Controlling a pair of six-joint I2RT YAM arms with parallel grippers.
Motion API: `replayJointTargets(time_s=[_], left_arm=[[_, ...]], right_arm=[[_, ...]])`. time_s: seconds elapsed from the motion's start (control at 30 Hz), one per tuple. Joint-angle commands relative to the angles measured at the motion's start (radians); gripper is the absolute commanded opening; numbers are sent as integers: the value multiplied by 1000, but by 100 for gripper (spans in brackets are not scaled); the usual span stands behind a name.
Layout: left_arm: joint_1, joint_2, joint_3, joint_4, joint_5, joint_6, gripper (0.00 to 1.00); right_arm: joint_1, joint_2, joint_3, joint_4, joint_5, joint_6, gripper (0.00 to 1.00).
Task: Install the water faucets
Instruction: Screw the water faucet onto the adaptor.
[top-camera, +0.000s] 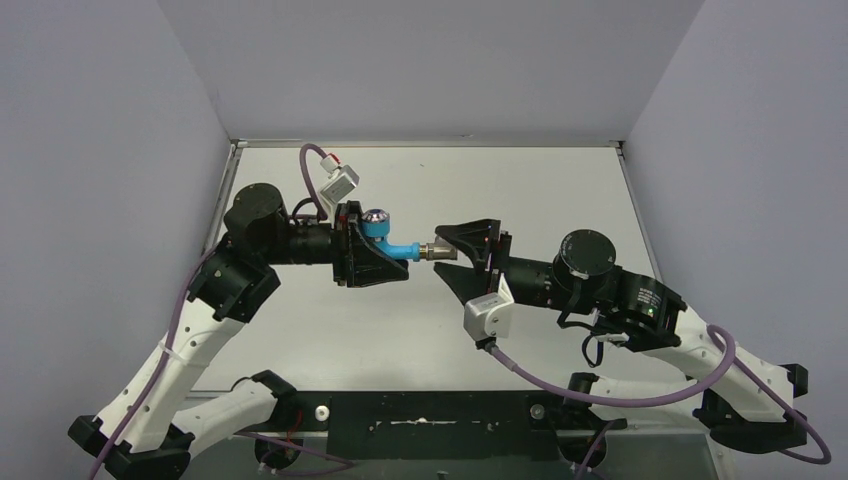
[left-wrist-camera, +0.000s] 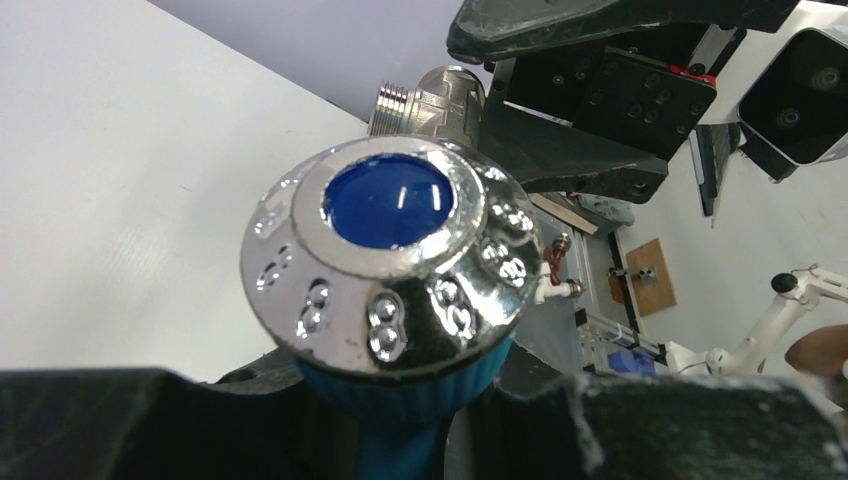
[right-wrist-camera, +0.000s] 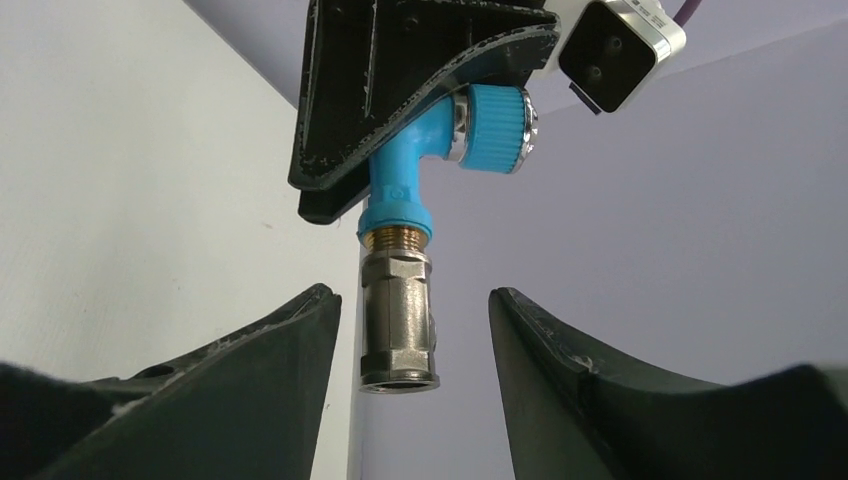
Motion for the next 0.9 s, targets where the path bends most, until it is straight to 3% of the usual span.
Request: replayJointTargets(time_s=[0.0,0.43,0.63,0.87], left_arm=[[4,-3,49,83,62,-27,0],[4,-9,53,52,75,6,0],[4,-4,82,-9,94,142,0],[4,-15,87,-19,128,319,0]], right_arm=[[8,-7,21,42,77,-33,54],[16,18,28,56,88,3,20],[16,42,73,46,97,194,0],[16,89,133,9,112,466,0]])
